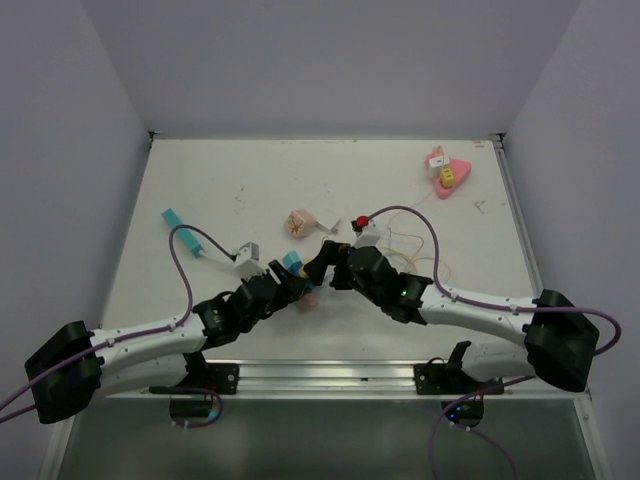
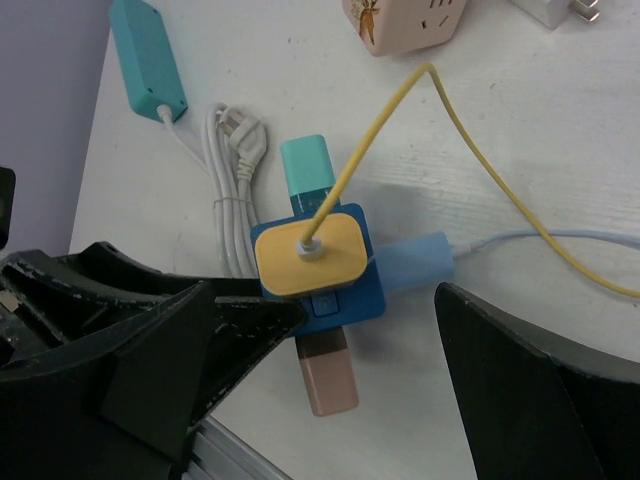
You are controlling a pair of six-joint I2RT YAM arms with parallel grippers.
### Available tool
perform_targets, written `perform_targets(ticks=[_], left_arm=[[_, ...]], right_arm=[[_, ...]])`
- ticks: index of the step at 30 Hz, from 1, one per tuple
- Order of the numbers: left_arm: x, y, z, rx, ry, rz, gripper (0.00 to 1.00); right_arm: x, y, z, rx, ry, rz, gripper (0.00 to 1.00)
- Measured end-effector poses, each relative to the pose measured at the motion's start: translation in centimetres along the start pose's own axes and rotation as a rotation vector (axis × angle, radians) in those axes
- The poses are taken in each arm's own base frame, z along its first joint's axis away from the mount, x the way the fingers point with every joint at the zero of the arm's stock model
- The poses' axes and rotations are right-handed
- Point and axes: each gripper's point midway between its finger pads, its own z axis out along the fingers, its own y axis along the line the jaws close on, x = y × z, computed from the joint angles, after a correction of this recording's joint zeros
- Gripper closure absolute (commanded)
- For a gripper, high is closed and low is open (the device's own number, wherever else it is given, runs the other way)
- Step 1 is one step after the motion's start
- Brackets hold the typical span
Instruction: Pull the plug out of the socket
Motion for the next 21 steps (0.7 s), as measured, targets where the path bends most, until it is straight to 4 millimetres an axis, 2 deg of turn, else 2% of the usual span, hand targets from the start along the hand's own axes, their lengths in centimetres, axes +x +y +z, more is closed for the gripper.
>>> perform_targets(ticks=[5, 11, 14, 16, 17, 18, 19, 20, 21], left_arm=[[0.0, -0.2, -0.1, 0.007, 0.007, 0.04, 0.79], [0.1, -0.2, -0.1, 0.011, 0.016, 0.065, 0.79], [0.2, -0.2, -0.1, 0.012, 0.019, 0.071, 0.79], [0.2, -0.2, -0.1, 0.012, 0.019, 0.073, 0.78], [0.2, -0.2, -0.1, 0.011, 0.021, 0.073, 0.75], [0.3, -0.1, -0.1, 0.01, 0.022, 0.073, 0.72], [0.3, -0.1, -0.1, 0.01, 0.022, 0.072, 0.68], [0.2, -0.1, -0.1, 0.01, 0.022, 0.068, 0.6], [0.3, -0.1, -0.2, 0.008, 0.024, 0.066, 0.56]], right_arm=[[0.2, 0.8, 1.8, 0.004, 0.007, 0.017, 0.07], [1.5, 0.2, 3.1, 0.026, 0.033, 0.025, 0.19], [2.0, 0.1, 3.4, 0.028, 0.042, 0.029, 0.31], [2.1, 0.1, 3.5, 0.025, 0.044, 0.03, 0.45], [2.1, 0.2, 3.5, 0.021, 0.045, 0.033, 0.5], [2.0, 0.4, 3.6, 0.014, 0.044, 0.036, 0.6], [2.0, 0.5, 3.6, 0.011, 0.045, 0.034, 0.66], [2.1, 0.4, 3.5, 0.011, 0.046, 0.033, 0.71], [2.1, 0.4, 3.6, 0.009, 0.046, 0.037, 0.82]])
